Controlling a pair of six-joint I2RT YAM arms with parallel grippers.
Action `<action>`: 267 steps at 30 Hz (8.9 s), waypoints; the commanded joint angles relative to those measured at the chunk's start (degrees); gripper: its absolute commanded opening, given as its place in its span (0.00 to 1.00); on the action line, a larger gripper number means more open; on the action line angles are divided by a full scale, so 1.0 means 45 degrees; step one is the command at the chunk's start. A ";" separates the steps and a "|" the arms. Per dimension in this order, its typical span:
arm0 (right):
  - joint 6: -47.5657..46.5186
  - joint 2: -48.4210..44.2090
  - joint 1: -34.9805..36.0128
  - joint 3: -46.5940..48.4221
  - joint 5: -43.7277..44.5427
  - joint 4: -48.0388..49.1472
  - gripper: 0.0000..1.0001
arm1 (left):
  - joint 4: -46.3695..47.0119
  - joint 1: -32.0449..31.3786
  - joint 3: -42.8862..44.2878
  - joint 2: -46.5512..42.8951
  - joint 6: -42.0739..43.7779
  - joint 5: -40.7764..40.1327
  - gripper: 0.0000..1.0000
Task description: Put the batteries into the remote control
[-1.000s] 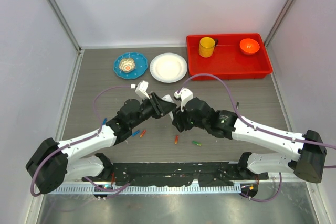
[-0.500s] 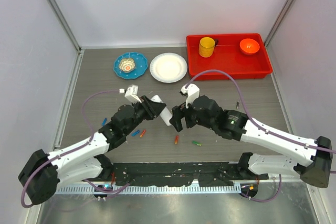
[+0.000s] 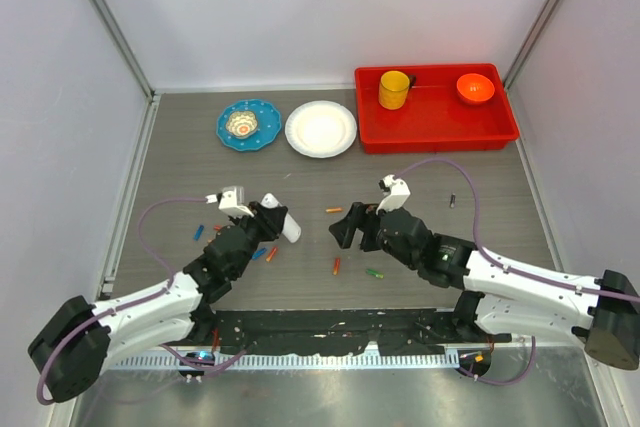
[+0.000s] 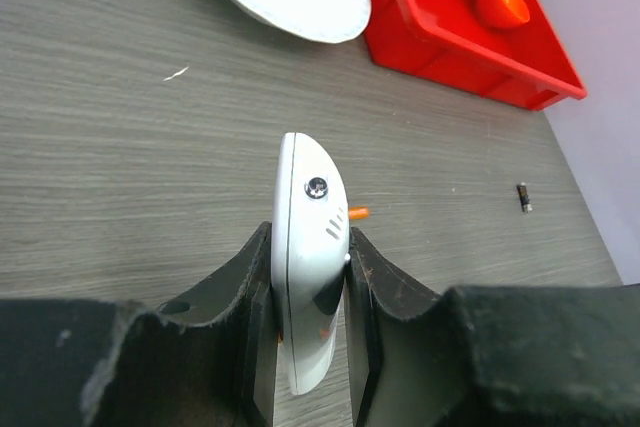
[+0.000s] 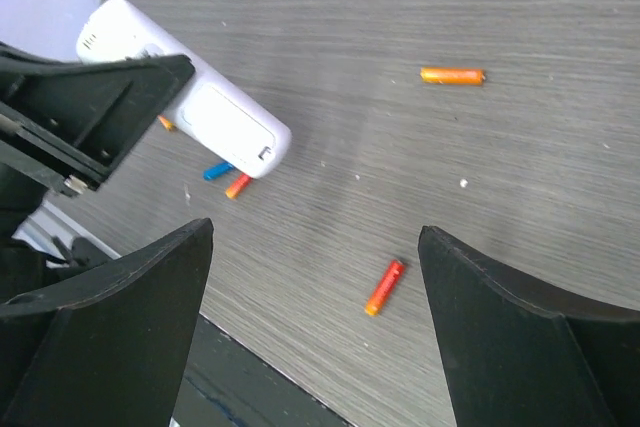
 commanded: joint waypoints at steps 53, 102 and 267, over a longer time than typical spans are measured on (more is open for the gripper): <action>0.4262 0.5406 -0.2490 -0.2019 -0.5721 1.0171 0.54 | 1.2817 -0.1770 -0.0820 0.7654 0.1712 -0.2039 0.00; 0.6332 1.0173 -0.2803 -0.2038 -0.6484 1.4682 0.57 | 1.2817 -0.1770 -0.1035 0.7537 0.1048 -0.2039 0.00; 0.4576 0.7928 -0.2295 -0.1941 -0.5703 1.2302 0.38 | 0.9928 -0.2454 -0.0762 0.5956 0.0285 -0.2117 0.00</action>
